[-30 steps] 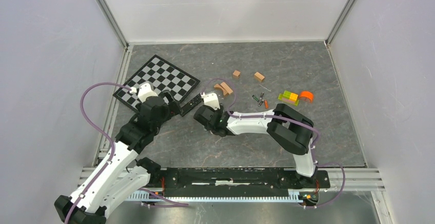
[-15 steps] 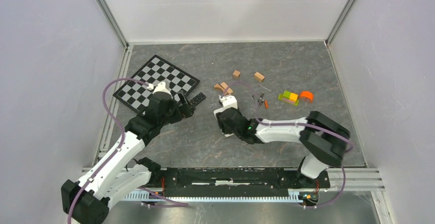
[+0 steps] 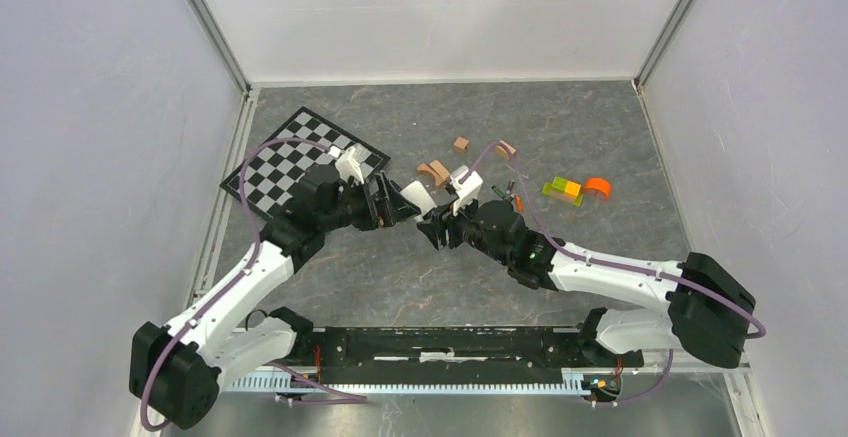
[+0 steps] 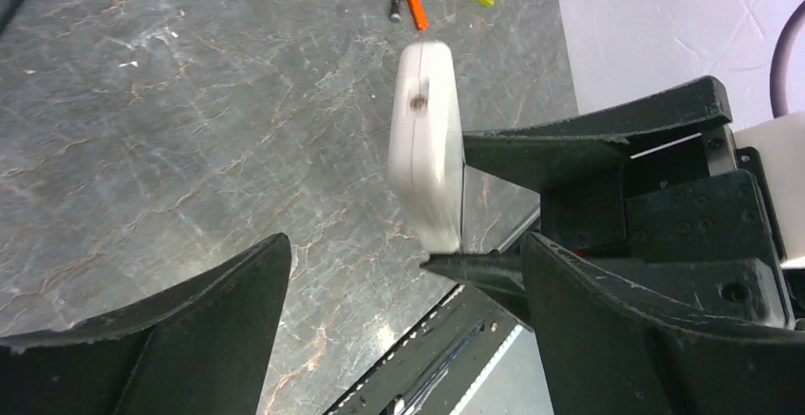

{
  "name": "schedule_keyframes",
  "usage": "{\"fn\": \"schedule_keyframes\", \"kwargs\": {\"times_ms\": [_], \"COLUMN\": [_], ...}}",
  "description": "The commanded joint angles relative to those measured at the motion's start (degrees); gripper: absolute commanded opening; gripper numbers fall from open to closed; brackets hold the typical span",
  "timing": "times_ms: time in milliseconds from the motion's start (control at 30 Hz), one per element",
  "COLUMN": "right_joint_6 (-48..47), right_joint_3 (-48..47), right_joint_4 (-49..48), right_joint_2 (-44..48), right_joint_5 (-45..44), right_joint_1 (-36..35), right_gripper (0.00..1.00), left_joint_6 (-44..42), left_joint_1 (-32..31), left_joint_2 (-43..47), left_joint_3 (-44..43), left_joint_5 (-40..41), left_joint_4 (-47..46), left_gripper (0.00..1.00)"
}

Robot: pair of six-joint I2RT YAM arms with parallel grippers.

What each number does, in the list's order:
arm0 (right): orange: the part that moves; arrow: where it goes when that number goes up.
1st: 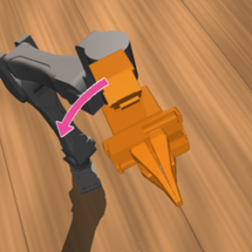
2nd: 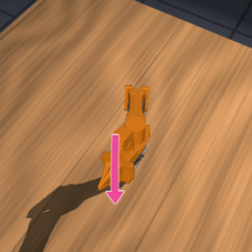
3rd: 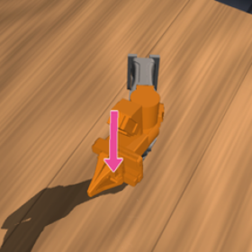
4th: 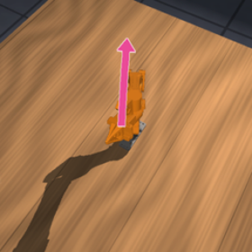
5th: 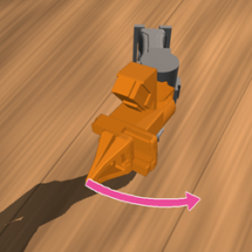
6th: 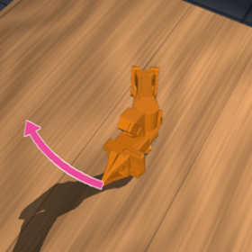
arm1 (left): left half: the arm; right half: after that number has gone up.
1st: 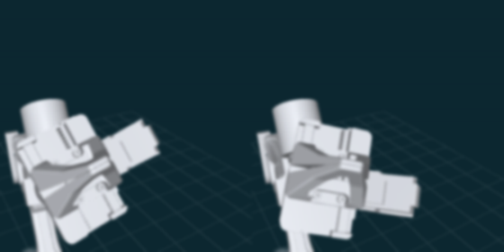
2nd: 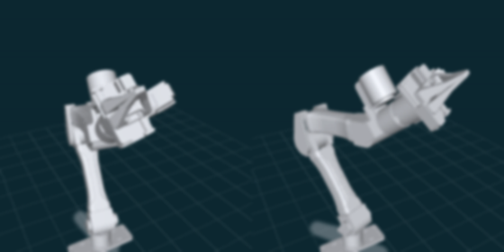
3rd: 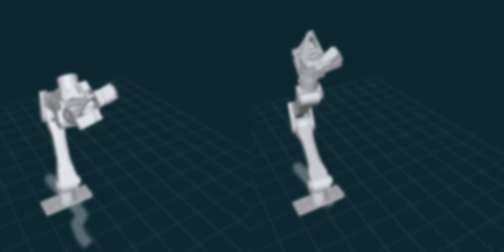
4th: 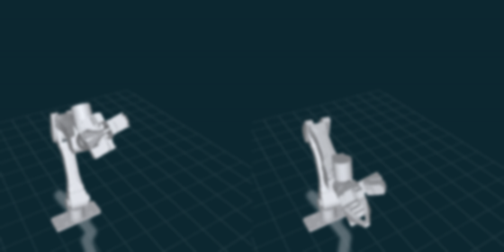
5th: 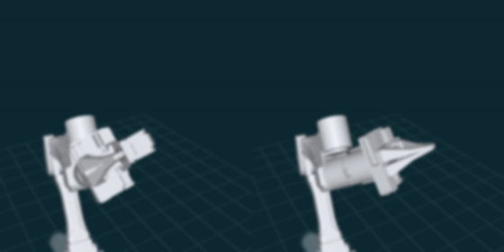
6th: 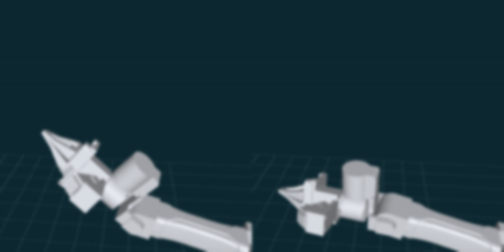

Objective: Load the batteries into the remote control
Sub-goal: Pick up the remote control from the center of the board.

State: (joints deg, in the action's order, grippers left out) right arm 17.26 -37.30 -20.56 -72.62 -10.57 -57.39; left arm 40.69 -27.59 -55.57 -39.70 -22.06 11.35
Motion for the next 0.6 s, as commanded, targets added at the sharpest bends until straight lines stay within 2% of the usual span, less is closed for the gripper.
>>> {"fn": "schedule_keyframes", "kwargs": {"times_ms": [0,233,433,467,567], "right_joint_6": [-6.9,-9.9,-10.0,-9.9,-10.2], "right_joint_3": [-2.7,-3.3,-4.1,-4.2,-4.4], "right_joint_4": [-2.7,-2.7,-4.3,-4.5,-4.8], "right_joint_2": [1.8,1.7,1.2,1.1,1.0], "right_joint_5": [6.0,10.4,10.4,10.4,10.4], "right_joint_1": [-0.2,-0.3,-0.2,-0.2,-0.2], "right_gripper": [0.3,0.31,0.32,0.31,0.32], "left_joint_6": [0.9,5.3,10.3,10.5,11.1], "left_joint_1": [0.2,0.2,0.3,0.3,0.2], "left_joint_2": [-2.3,-4.4,-5.2,-5.3,-5.9], "left_joint_3": [-2.0,-1.9,-0.7,-0.7,-1.0], "left_joint_5": [-6.6,-10.3,-13.9,-14.2,-15.5], "left_joint_4": [-6.0,-9.5,-14.1,-14.1,-14.1], "left_gripper": [0.93,0.69,0.57,0.54,0.35]}}
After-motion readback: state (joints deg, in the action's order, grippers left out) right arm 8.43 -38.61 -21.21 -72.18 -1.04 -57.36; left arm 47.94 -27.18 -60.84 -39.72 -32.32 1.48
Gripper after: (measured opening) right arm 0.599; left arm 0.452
